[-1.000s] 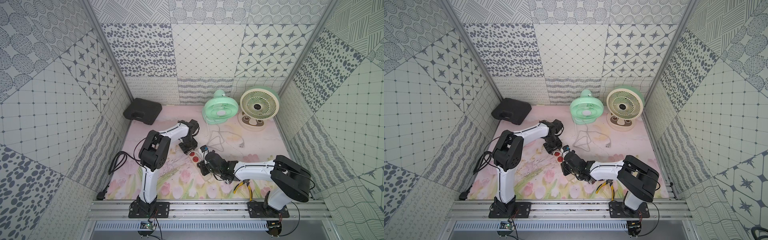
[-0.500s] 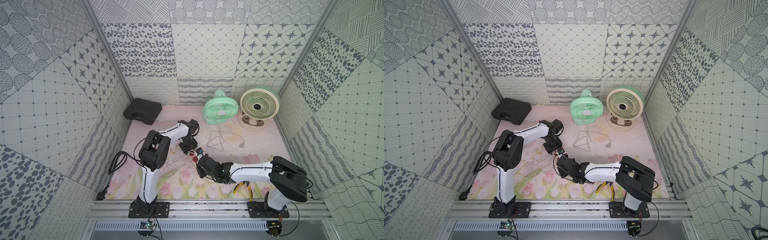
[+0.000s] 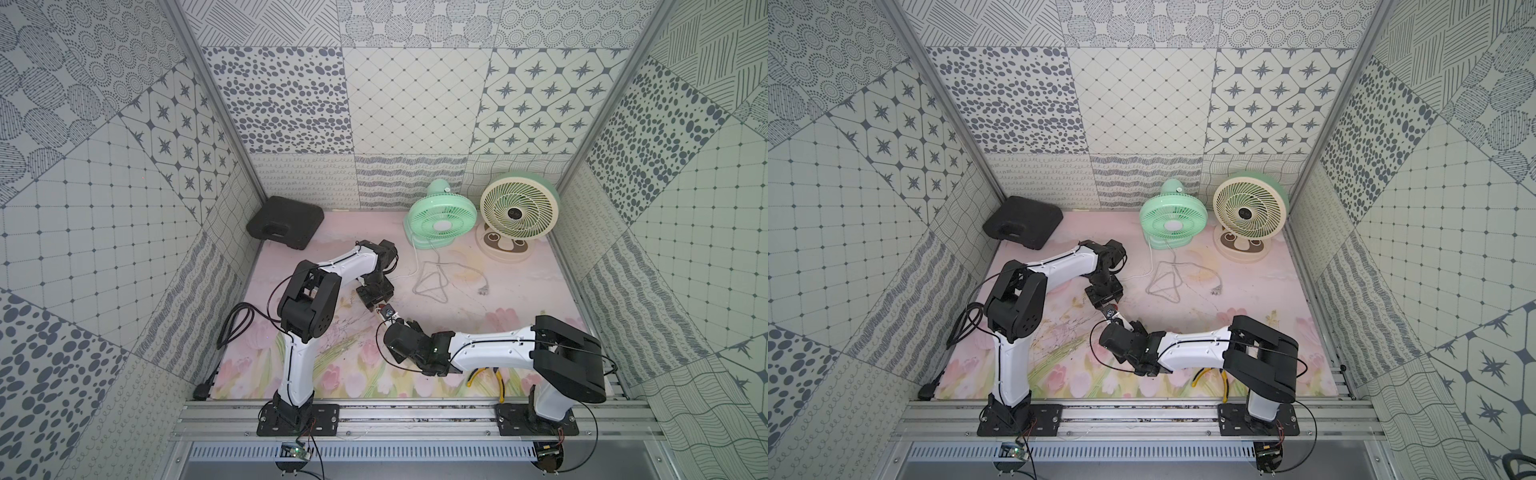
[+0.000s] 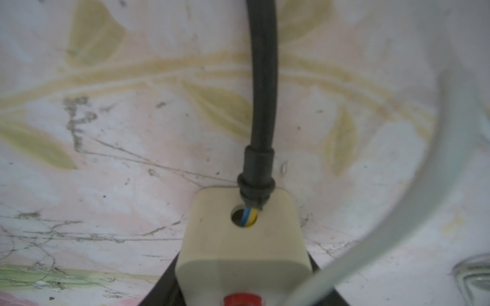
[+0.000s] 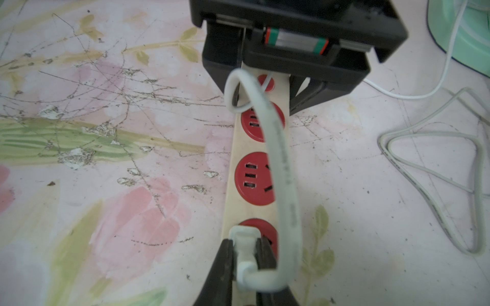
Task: Unplug the desk fan from the power strip
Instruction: Remove the plug from the socket.
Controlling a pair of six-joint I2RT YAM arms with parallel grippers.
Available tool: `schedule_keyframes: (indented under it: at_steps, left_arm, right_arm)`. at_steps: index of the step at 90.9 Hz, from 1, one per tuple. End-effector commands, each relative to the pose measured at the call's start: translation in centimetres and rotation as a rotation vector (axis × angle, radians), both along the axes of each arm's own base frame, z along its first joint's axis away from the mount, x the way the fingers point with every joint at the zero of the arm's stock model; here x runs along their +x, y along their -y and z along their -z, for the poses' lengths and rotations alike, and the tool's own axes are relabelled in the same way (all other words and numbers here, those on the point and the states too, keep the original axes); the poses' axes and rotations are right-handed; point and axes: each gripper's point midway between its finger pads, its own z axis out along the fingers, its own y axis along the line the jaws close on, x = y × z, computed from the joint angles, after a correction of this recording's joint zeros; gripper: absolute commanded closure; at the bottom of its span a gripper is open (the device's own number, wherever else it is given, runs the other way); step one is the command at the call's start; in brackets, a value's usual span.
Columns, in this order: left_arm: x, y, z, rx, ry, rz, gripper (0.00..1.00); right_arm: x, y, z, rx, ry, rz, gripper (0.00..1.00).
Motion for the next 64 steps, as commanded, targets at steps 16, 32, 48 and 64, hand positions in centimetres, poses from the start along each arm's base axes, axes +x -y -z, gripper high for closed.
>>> schedule_keyframes:
  at_steps: [16, 32, 48, 64]
  left_arm:
    - [-3.4, -6.0, 0.4, 0.295, -0.119, 0.005, 1.00]
    - [-3.4, -6.0, 0.4, 0.291, -0.117, 0.004, 1.00]
    - [-3.5, -6.0, 0.5, 0.292, -0.118, 0.005, 1.00]
    - [-3.5, -6.0, 0.5, 0.291, -0.119, 0.003, 1.00]
  right_arm:
    - [0.2, -0.7, -2.6, 0.163, -0.040, 0.009, 1.00]
    - [1.4, 0.8, -2.8, 0.290, -0.131, 0.082, 1.00]
    - [2.6, 2.7, -2.5, 0.416, -0.220, 0.162, 1.00]
    - [3.1, 3.6, -2.4, 0.465, -0.244, 0.193, 1.00]
